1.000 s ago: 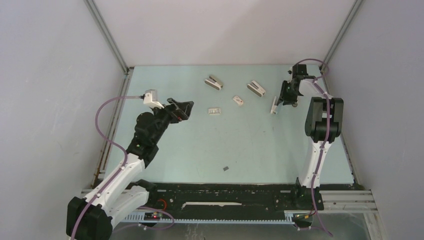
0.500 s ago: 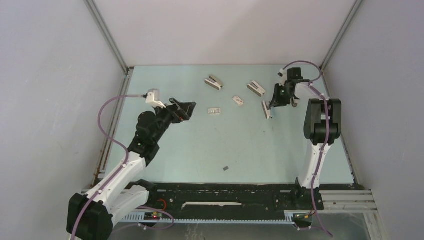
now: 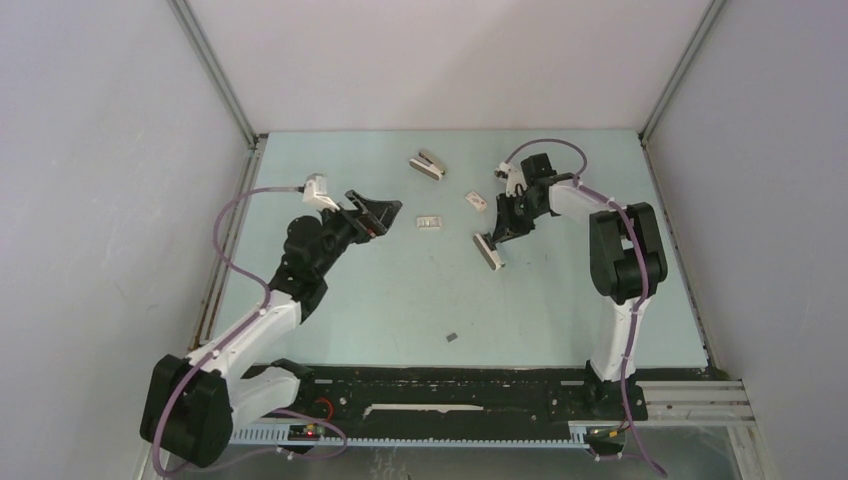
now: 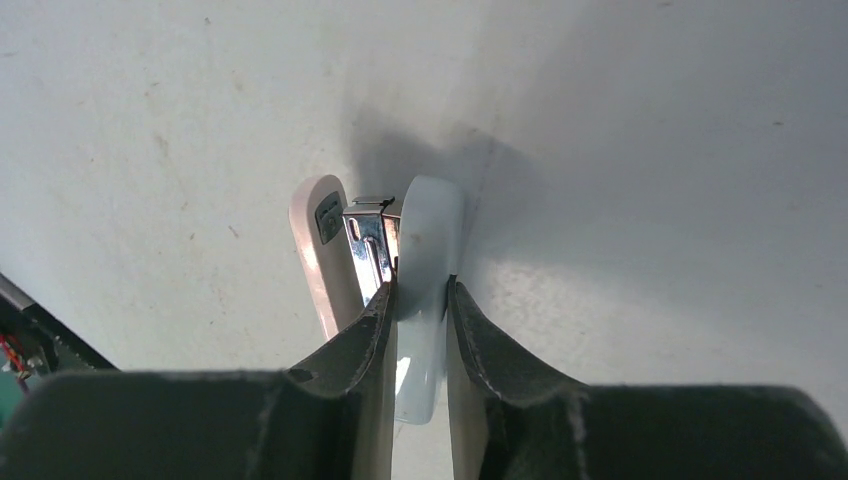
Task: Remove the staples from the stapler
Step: Pick up the stapler from the center of the board.
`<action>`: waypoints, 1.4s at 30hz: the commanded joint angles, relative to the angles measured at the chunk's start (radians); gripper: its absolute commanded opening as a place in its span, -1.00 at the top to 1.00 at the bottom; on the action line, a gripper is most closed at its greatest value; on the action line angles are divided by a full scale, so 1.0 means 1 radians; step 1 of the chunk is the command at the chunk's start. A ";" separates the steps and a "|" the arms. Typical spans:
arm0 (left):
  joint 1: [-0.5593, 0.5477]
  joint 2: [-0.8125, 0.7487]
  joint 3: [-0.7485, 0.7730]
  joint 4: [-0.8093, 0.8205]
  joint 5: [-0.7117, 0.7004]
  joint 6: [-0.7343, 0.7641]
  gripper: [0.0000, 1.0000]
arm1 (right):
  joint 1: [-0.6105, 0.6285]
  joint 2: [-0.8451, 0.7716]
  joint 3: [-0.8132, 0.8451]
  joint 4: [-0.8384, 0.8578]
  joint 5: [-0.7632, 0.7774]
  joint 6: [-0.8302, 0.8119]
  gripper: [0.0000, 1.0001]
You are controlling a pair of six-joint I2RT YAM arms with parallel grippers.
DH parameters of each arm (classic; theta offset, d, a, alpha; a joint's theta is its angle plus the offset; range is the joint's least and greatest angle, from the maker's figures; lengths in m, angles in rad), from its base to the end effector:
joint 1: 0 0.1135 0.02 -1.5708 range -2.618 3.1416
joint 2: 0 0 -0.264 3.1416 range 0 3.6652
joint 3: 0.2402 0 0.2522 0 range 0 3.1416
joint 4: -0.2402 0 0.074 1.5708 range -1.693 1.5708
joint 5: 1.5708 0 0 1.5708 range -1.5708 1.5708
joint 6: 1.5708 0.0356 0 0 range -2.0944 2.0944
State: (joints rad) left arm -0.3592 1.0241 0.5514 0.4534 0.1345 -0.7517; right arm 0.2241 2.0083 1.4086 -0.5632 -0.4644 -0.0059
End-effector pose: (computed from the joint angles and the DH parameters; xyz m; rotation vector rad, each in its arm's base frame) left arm 0.2206 -0.0879 0.2788 -0.2178 1.6625 -0.9611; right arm 0.3961 0.1066 0.1668 -0.4419 2.6726 0.6969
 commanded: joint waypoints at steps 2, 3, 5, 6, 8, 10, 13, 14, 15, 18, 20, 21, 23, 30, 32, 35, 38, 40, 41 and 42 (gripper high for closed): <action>0.005 0.115 0.002 0.074 0.047 -0.178 -0.97 | 0.016 -0.054 -0.008 -0.019 -0.051 0.018 0.44; 0.004 0.155 0.007 0.079 0.056 -0.206 -0.95 | 0.017 -0.053 -0.007 -0.017 -0.066 0.030 0.44; -0.004 0.216 0.019 0.086 0.073 -0.254 -0.95 | 0.017 -0.050 -0.008 -0.015 -0.084 0.044 0.44; -0.012 0.247 0.027 0.088 0.081 -0.273 -0.94 | 0.017 -0.047 -0.007 -0.014 -0.094 0.049 0.44; -0.034 0.317 0.051 0.090 0.099 -0.306 -0.94 | 0.018 -0.039 -0.007 -0.012 -0.111 0.060 0.44; -0.054 0.389 0.091 0.094 0.129 -0.342 -0.94 | 0.020 -0.031 -0.006 -0.008 -0.125 0.069 0.44; -0.075 0.495 0.149 0.095 0.191 -0.386 -0.96 | 0.022 -0.022 -0.005 -0.004 -0.141 0.083 0.44; -0.078 0.523 0.162 0.095 0.203 -0.401 -0.97 | 0.021 -0.020 -0.005 -0.004 -0.144 0.086 0.44; -0.083 0.548 0.171 0.095 0.212 -0.418 -0.98 | 0.023 -0.019 -0.005 -0.005 -0.143 0.088 0.44; -0.098 0.606 0.191 0.094 0.223 -0.446 -0.99 | 0.023 -0.018 -0.004 -0.006 -0.148 0.095 0.44; -0.107 0.634 0.206 0.080 0.235 -0.458 -0.99 | 0.024 -0.014 -0.005 -0.001 -0.155 0.098 0.44; -0.110 0.645 0.217 0.070 0.237 -0.461 -0.99 | 0.024 -0.012 -0.005 0.000 -0.160 0.100 0.44; -0.116 0.667 0.235 0.047 0.242 -0.465 -0.99 | 0.027 -0.007 -0.005 0.001 -0.168 0.105 0.44; -0.121 0.730 0.262 0.038 0.271 -0.496 -0.99 | 0.049 -0.001 -0.005 0.004 -0.181 0.116 0.44; -0.121 0.742 0.267 0.038 0.276 -0.505 -0.98 | 0.054 -0.001 -0.004 0.006 -0.184 0.118 0.44; -0.123 0.750 0.268 0.037 0.277 -0.508 -0.98 | 0.063 0.001 -0.005 0.007 -0.189 0.122 0.44; -0.124 0.755 0.266 0.036 0.278 -0.515 -0.98 | 0.073 0.003 -0.004 0.009 -0.193 0.126 0.44; -0.124 0.762 0.265 0.035 0.282 -0.521 -0.98 | 0.079 0.005 -0.005 0.011 -0.192 0.128 0.44; -0.124 0.764 0.264 0.034 0.282 -0.524 -0.98 | 0.083 0.007 -0.005 0.011 -0.192 0.129 0.44; -0.124 0.767 0.263 0.035 0.282 -0.526 -0.98 | 0.085 0.008 -0.005 0.012 -0.193 0.130 0.44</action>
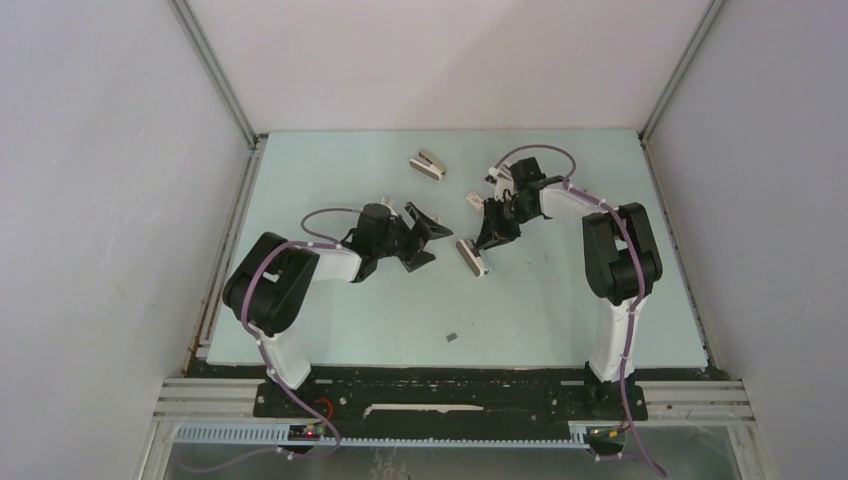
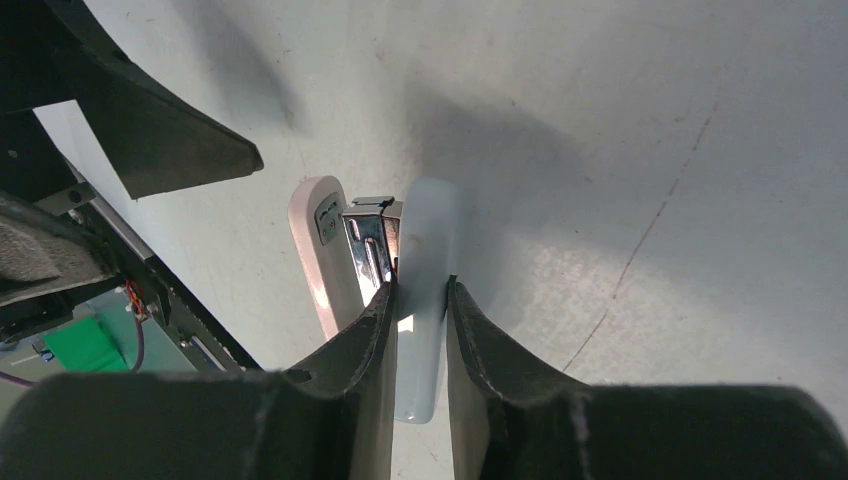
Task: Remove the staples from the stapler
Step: Pick up the stapler from the center of the board.
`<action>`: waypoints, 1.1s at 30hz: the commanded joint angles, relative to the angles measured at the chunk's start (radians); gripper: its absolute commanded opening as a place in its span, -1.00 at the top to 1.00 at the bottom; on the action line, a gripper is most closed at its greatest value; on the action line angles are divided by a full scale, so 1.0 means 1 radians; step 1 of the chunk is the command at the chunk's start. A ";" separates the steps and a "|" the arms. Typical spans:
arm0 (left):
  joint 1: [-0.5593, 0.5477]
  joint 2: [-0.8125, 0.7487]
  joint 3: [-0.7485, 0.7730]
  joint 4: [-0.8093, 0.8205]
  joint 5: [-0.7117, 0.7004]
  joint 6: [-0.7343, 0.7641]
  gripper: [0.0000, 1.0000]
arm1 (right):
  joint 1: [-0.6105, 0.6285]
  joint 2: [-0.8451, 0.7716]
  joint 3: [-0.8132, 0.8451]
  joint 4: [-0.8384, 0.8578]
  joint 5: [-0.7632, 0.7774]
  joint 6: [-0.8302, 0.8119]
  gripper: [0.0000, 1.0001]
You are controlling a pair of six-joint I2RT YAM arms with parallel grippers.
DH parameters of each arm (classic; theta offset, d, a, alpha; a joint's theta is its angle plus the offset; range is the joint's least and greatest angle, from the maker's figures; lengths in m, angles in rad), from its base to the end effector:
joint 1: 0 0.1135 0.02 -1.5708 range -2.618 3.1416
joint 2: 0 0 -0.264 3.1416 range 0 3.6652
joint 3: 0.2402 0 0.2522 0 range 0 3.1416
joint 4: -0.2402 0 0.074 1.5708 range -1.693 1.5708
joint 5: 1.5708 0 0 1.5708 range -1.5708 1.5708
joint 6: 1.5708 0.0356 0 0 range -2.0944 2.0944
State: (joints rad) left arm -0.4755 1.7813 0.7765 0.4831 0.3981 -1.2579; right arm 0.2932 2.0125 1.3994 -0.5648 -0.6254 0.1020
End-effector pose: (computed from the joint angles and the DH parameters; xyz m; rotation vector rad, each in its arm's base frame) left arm 0.3047 -0.1724 0.1439 -0.6529 2.3139 -1.3650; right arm 0.3837 0.1376 0.1653 -0.4342 2.6933 0.9694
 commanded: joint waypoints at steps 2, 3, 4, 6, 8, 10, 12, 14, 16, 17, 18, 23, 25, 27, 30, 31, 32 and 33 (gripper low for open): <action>-0.008 0.013 0.038 0.005 0.018 -0.023 -0.98 | 0.020 0.005 0.005 0.015 -0.033 0.024 0.44; -0.008 0.015 0.039 0.004 0.018 -0.023 -0.98 | 0.021 0.005 0.005 0.015 -0.033 0.024 0.44; -0.008 0.017 0.041 0.002 0.019 -0.023 -0.98 | 0.023 0.006 0.005 0.014 -0.034 0.024 0.44; -0.008 0.024 0.044 0.002 0.023 -0.025 -0.98 | 0.024 0.006 0.006 0.016 -0.035 0.027 0.44; -0.008 0.031 0.049 0.002 0.030 -0.028 -0.98 | 0.025 0.008 0.005 0.018 -0.038 0.030 0.44; -0.008 0.038 0.054 0.003 0.037 -0.030 -0.98 | 0.026 0.009 0.004 0.017 -0.041 0.031 0.44; -0.008 0.040 0.056 0.003 0.038 -0.032 -0.98 | 0.026 0.009 0.004 0.017 -0.043 0.033 0.44; -0.008 0.041 0.058 0.003 0.039 -0.032 -0.98 | 0.027 0.009 0.004 0.017 -0.045 0.034 0.44; -0.008 0.043 0.058 0.004 0.040 -0.032 -0.98 | 0.027 0.009 0.005 0.017 -0.046 0.035 0.44; -0.008 0.044 0.058 0.007 0.041 -0.032 -0.98 | 0.026 0.012 0.005 0.019 -0.049 0.037 0.44; -0.008 0.045 0.059 0.007 0.041 -0.033 -0.98 | 0.027 0.013 0.005 0.020 -0.049 0.039 0.44; -0.010 0.053 0.071 0.012 0.038 -0.032 -0.97 | 0.027 0.018 0.007 0.021 -0.057 0.044 0.44; -0.011 0.058 0.077 0.012 0.038 -0.031 -0.96 | 0.030 0.018 0.008 0.021 -0.057 0.045 0.44; -0.013 0.065 0.084 0.011 0.040 -0.031 -0.95 | 0.029 0.018 0.008 0.020 -0.057 0.046 0.44; -0.020 0.079 0.101 0.011 0.051 -0.035 -0.89 | 0.030 0.023 0.009 0.021 -0.059 0.050 0.44; -0.023 0.085 0.106 0.011 0.053 -0.038 -0.88 | 0.030 0.026 0.010 0.020 -0.062 0.052 0.44; -0.026 0.090 0.110 0.011 0.055 -0.041 -0.86 | 0.031 0.028 0.012 0.020 -0.064 0.053 0.44; -0.028 0.095 0.115 0.011 0.057 -0.044 -0.84 | 0.031 0.030 0.015 0.021 -0.067 0.056 0.44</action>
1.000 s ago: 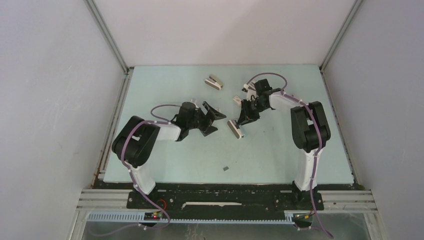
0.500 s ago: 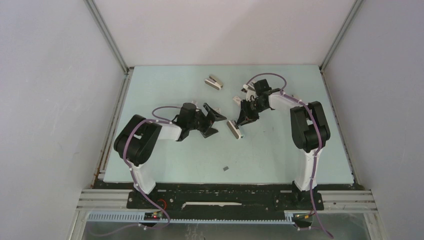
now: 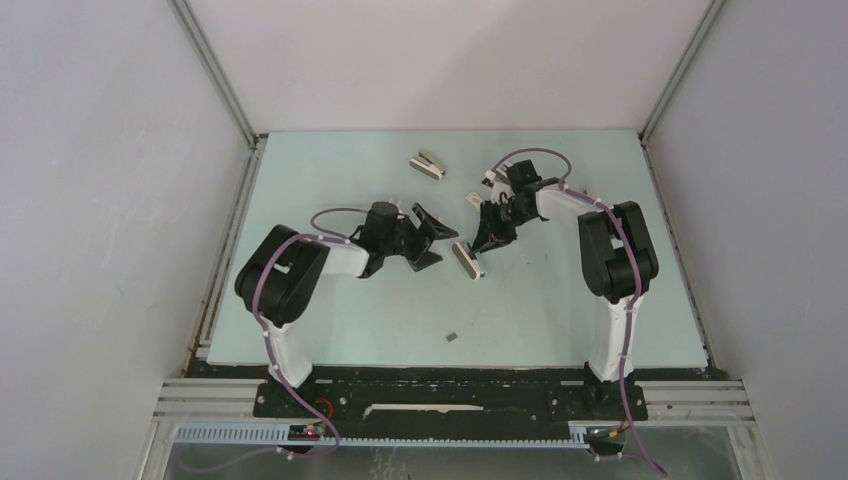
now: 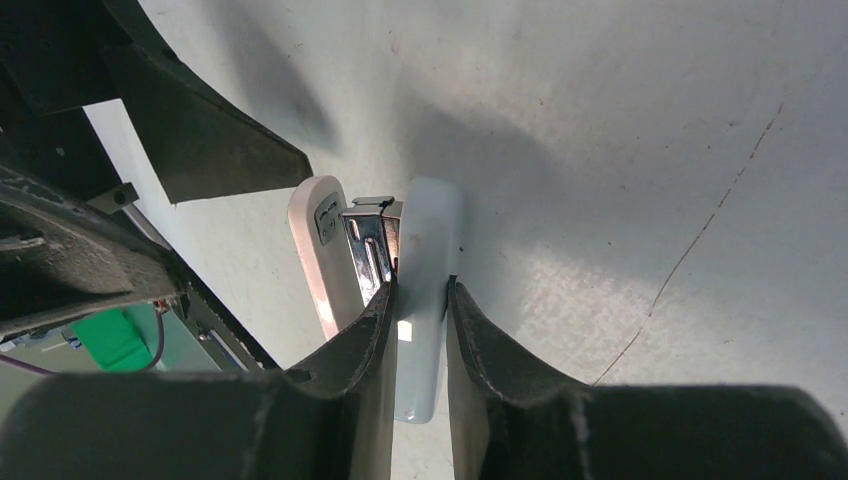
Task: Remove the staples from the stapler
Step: Pick up the stapler from the center of the board.
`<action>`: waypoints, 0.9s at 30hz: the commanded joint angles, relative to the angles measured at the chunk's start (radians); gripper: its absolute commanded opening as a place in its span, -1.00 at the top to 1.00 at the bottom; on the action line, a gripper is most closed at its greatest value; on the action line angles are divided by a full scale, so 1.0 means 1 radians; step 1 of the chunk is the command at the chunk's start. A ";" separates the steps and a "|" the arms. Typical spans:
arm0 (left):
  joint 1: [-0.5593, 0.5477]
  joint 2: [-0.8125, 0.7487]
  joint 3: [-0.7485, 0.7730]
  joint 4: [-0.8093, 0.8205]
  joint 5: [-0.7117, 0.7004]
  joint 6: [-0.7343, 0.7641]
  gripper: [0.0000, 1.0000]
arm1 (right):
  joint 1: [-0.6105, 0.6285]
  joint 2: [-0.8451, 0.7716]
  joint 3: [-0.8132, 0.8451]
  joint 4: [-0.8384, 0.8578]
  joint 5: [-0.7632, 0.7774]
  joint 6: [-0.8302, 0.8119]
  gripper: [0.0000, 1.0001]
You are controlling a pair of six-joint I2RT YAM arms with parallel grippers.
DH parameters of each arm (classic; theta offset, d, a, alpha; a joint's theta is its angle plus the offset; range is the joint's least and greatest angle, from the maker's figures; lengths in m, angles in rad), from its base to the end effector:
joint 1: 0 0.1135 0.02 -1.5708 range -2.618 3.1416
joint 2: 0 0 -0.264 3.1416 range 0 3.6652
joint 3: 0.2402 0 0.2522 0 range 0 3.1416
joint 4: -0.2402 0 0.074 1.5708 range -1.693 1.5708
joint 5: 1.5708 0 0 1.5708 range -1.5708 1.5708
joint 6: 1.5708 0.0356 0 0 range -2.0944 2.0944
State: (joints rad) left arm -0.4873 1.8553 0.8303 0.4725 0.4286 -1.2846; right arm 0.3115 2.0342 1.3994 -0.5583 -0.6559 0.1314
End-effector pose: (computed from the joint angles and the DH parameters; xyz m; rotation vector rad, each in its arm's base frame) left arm 0.3139 -0.1831 0.1328 -0.6742 2.3647 -1.3915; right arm 0.3822 0.1459 0.1577 -0.4242 2.7154 1.0254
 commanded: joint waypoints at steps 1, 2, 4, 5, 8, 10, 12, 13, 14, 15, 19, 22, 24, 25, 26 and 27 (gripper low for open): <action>-0.018 0.025 0.063 0.021 0.029 -0.021 -0.81 | 0.013 0.011 0.018 0.014 -0.039 0.030 0.44; -0.021 0.030 0.066 0.022 0.031 -0.025 -0.79 | 0.012 0.014 0.022 0.013 -0.043 0.033 0.44; -0.023 0.040 0.072 0.022 0.035 -0.035 -0.74 | 0.013 0.020 0.030 0.009 -0.052 0.038 0.44; -0.024 0.046 0.075 0.022 0.037 -0.038 -0.73 | 0.014 0.023 0.035 0.009 -0.055 0.041 0.44; -0.029 0.062 0.088 0.022 0.041 -0.047 -0.58 | 0.017 0.030 0.044 0.005 -0.067 0.048 0.44; -0.031 0.074 0.099 0.021 0.047 -0.050 -0.49 | 0.020 0.033 0.047 0.005 -0.071 0.052 0.44; -0.034 0.087 0.104 0.022 0.056 -0.057 -0.47 | 0.022 0.034 0.048 0.005 -0.074 0.053 0.44; -0.035 0.093 0.106 0.021 0.057 -0.060 -0.46 | 0.023 0.036 0.049 0.005 -0.077 0.056 0.44; -0.036 0.095 0.107 0.021 0.059 -0.062 -0.45 | 0.023 0.037 0.048 0.005 -0.079 0.057 0.44; -0.036 0.097 0.107 0.021 0.060 -0.064 -0.44 | 0.023 0.038 0.049 0.006 -0.082 0.059 0.44; -0.038 0.101 0.108 0.012 0.059 -0.065 -0.43 | 0.023 0.040 0.053 0.008 -0.086 0.064 0.44; -0.039 0.109 0.113 0.011 0.065 -0.069 -0.35 | 0.025 0.042 0.055 0.008 -0.092 0.069 0.44; -0.040 0.110 0.114 0.009 0.066 -0.069 -0.31 | 0.026 0.041 0.055 0.009 -0.093 0.070 0.44; -0.041 0.109 0.115 0.010 0.065 -0.068 -0.29 | 0.026 0.041 0.054 0.008 -0.093 0.070 0.44; -0.042 0.108 0.115 0.010 0.066 -0.067 -0.23 | 0.027 0.041 0.053 0.008 -0.093 0.070 0.44; -0.041 0.108 0.115 0.010 0.065 -0.066 -0.18 | 0.028 0.041 0.053 0.008 -0.093 0.070 0.44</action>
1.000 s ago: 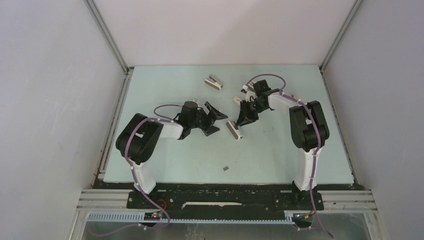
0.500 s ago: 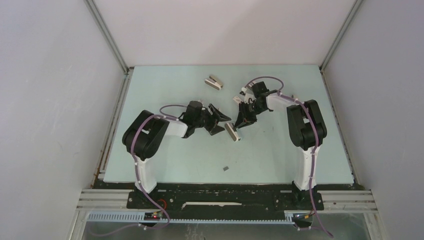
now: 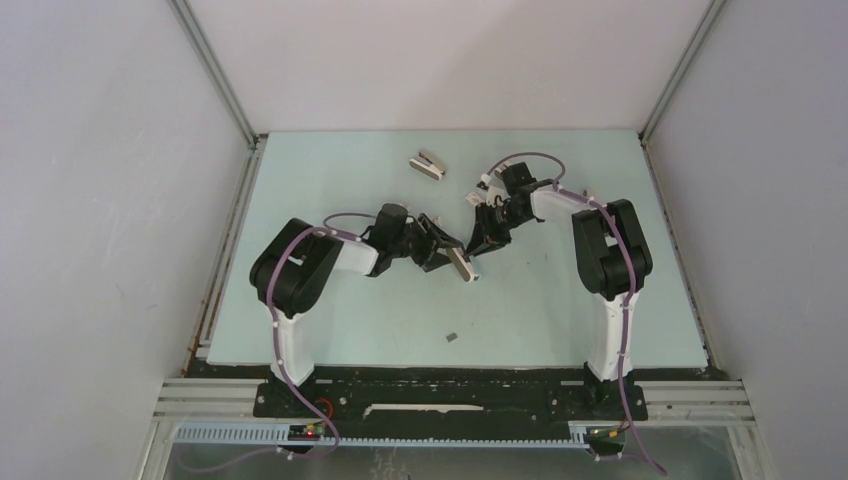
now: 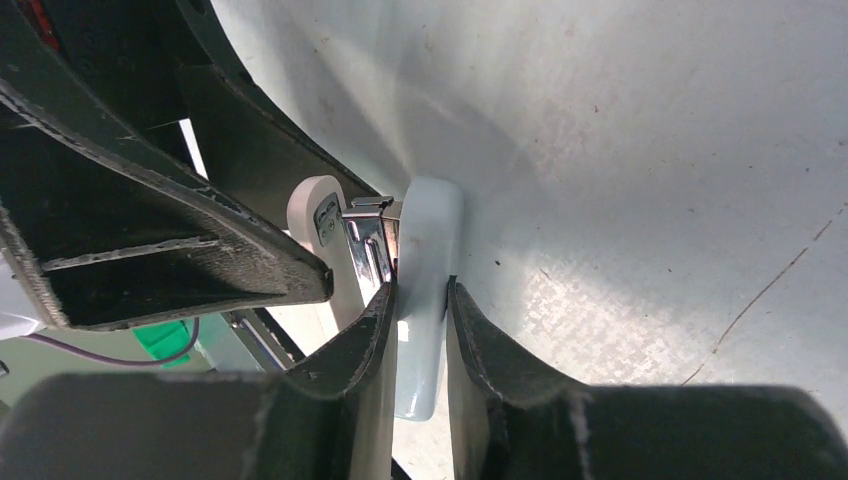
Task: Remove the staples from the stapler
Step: Pick up the stapler from the center of the board.
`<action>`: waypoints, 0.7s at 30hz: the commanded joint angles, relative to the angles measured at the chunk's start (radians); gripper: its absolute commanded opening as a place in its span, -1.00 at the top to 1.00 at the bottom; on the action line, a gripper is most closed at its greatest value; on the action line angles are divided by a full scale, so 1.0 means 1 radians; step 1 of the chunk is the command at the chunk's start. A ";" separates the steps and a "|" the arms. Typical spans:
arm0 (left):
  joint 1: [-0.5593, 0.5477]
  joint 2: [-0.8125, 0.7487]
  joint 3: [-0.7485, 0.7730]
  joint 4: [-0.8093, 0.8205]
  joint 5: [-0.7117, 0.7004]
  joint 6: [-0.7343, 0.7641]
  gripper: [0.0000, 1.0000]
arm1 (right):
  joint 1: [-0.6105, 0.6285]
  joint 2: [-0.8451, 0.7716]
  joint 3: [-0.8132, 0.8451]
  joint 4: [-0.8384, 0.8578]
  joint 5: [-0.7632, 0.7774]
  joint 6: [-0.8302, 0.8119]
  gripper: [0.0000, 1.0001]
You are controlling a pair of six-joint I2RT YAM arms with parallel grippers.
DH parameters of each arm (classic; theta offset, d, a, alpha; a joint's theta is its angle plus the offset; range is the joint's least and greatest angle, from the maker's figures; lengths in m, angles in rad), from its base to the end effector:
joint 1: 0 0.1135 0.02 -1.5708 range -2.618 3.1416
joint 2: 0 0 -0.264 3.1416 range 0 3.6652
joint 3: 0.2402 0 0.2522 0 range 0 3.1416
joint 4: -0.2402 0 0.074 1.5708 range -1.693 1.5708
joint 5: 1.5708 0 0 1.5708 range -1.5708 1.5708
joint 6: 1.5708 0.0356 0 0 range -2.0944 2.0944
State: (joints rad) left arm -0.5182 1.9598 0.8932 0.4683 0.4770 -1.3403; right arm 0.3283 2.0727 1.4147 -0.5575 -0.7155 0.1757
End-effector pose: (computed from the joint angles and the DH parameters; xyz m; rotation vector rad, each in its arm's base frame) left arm 0.3205 -0.2016 0.1128 -0.7137 2.4521 -1.4412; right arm 0.3830 0.1551 0.1480 -0.3960 2.7446 1.1255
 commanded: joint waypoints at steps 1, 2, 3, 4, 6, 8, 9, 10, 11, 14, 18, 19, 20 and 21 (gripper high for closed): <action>-0.011 0.004 0.053 0.014 0.018 -0.010 -0.13 | 0.011 0.003 0.038 0.008 -0.034 0.025 0.44; -0.011 0.004 0.053 0.014 0.021 -0.011 -0.06 | 0.012 0.002 0.038 0.008 -0.034 0.024 0.44; -0.011 0.005 0.055 0.014 0.023 -0.011 0.02 | 0.013 0.002 0.038 0.008 -0.036 0.023 0.44; -0.011 0.005 0.056 0.016 0.024 -0.011 0.11 | 0.013 0.001 0.038 0.007 -0.037 0.024 0.44; -0.010 0.008 0.057 0.022 0.028 -0.011 0.29 | 0.014 -0.002 0.037 0.007 -0.039 0.022 0.43; -0.011 0.007 0.056 0.030 0.030 -0.012 0.50 | 0.014 -0.006 0.036 0.007 -0.039 0.017 0.43; -0.011 0.004 0.055 0.035 0.029 -0.012 0.61 | 0.015 -0.009 0.035 0.006 -0.039 0.015 0.43; -0.011 0.000 0.053 0.040 0.030 -0.010 0.72 | 0.014 -0.012 0.035 0.005 -0.039 0.009 0.42; -0.011 -0.004 0.051 0.045 0.028 -0.005 0.84 | 0.015 -0.017 0.034 0.003 -0.039 0.001 0.41; -0.011 -0.022 0.050 0.060 0.029 0.015 1.00 | 0.011 -0.039 0.033 -0.012 -0.060 -0.042 0.23; -0.010 -0.058 0.050 0.064 0.028 0.066 0.99 | -0.011 -0.097 0.031 -0.044 -0.096 -0.127 -0.23; -0.009 -0.068 0.049 0.064 0.028 0.081 1.00 | -0.018 -0.117 0.028 -0.053 -0.110 -0.154 -0.28; -0.008 -0.076 0.048 0.064 0.030 0.093 1.00 | -0.026 -0.142 0.026 -0.063 -0.122 -0.183 -0.33; -0.006 -0.086 0.047 0.064 0.030 0.107 1.00 | -0.033 -0.161 0.023 -0.081 -0.133 -0.214 -0.38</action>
State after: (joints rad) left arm -0.5198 1.9591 0.8944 0.4767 0.4835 -1.3029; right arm 0.3187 2.0483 1.4147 -0.5903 -0.7689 0.0917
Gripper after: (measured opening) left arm 0.394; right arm 0.652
